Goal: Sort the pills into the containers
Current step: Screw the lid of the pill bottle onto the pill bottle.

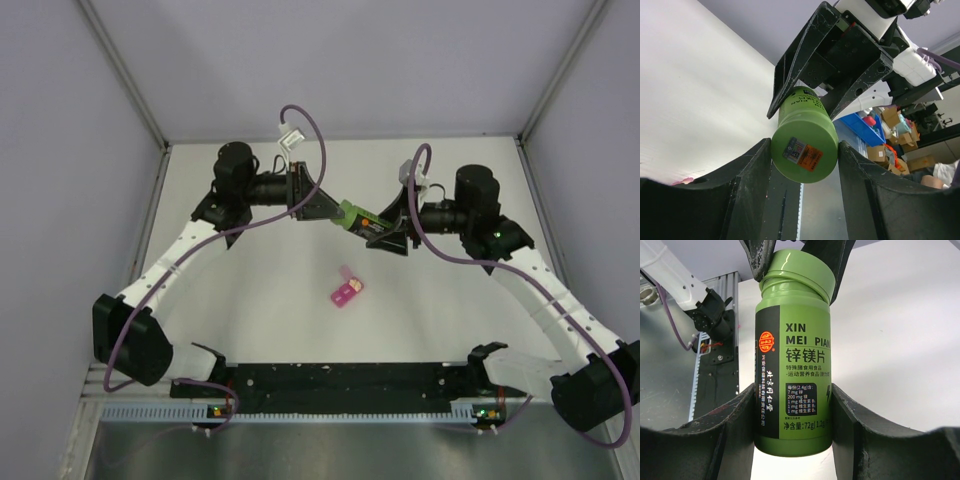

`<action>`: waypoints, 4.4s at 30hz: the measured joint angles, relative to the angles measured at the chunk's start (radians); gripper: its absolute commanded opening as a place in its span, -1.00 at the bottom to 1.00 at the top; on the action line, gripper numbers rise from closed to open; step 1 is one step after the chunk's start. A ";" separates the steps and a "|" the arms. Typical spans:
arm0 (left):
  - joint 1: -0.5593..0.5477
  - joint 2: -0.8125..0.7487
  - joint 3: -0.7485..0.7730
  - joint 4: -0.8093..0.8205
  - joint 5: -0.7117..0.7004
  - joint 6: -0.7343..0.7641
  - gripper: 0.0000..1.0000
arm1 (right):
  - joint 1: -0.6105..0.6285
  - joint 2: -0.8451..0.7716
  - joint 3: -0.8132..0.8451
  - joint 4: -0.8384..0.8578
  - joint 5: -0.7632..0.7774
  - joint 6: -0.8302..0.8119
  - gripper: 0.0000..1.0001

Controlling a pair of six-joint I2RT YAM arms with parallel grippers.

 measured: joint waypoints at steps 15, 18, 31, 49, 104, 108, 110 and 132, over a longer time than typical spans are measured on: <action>-0.016 -0.007 0.079 -0.199 -0.061 0.241 -1.00 | 0.000 0.000 0.000 -0.002 0.027 0.003 -1.00; -0.024 -0.007 0.115 -0.264 -0.080 0.313 -1.00 | 0.000 0.001 0.000 0.009 0.028 0.010 -1.00; -0.062 -0.023 0.165 -0.397 -0.184 0.524 -1.00 | -0.003 0.013 -0.002 0.020 0.032 0.032 -1.00; -0.101 -0.053 0.119 -0.351 -0.112 0.760 -0.85 | -0.043 0.052 -0.048 0.112 -0.178 0.189 -1.00; -0.213 0.045 0.286 -0.458 -0.114 0.884 0.98 | -0.035 0.028 -0.071 0.169 -0.203 0.177 -1.00; -0.175 0.031 0.245 -0.335 -0.117 0.728 0.97 | -0.035 0.019 -0.066 0.134 -0.174 0.146 -1.00; -0.150 0.024 0.213 -0.238 -0.115 0.626 0.97 | -0.035 0.014 -0.061 0.123 -0.156 0.138 -1.00; -0.108 0.008 0.080 0.242 -0.185 0.084 0.63 | -0.035 0.001 0.030 0.074 -0.004 0.114 -1.00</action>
